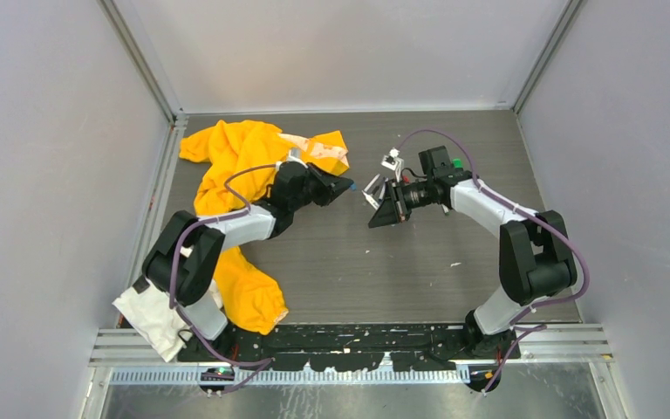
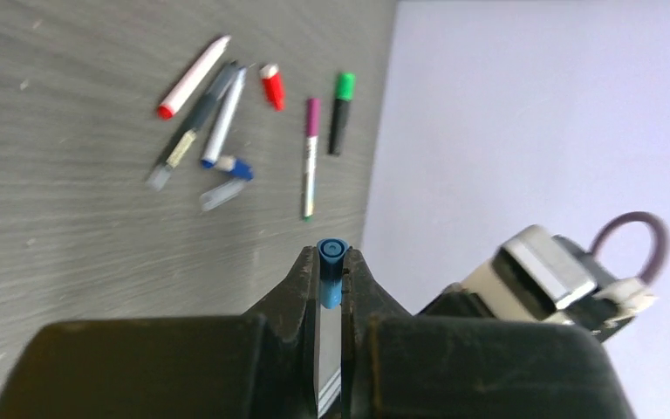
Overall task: Insert the pens into the pen caps
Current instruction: Insert the pen cap onto the pen.
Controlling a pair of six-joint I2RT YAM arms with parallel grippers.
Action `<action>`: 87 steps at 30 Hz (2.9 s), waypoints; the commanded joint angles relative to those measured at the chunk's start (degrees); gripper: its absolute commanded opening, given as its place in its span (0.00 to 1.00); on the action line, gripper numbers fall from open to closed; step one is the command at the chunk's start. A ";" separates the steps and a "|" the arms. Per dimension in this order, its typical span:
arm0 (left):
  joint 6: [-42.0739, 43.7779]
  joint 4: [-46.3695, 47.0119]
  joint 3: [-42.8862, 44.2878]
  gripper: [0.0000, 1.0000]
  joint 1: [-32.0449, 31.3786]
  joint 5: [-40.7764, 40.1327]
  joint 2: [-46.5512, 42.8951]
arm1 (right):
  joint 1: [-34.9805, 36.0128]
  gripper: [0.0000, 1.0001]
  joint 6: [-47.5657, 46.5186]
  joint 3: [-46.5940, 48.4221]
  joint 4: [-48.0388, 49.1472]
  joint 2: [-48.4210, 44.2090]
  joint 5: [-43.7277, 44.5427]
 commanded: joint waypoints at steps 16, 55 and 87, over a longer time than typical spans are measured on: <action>-5.87 19.82 -1.39 0.01 -0.31 0.59 0.76 | 1.77 0.01 10.06 0.56 9.00 0.72 3.34; -5.52 21.76 -1.80 0.01 -0.64 4.30 1.92 | 0.38 0.01 18.38 0.26 15.27 0.84 2.26; -0.90 13.52 4.84 0.01 -4.18 14.91 0.57 | 0.04 0.01 14.81 8.56 10.42 2.70 4.32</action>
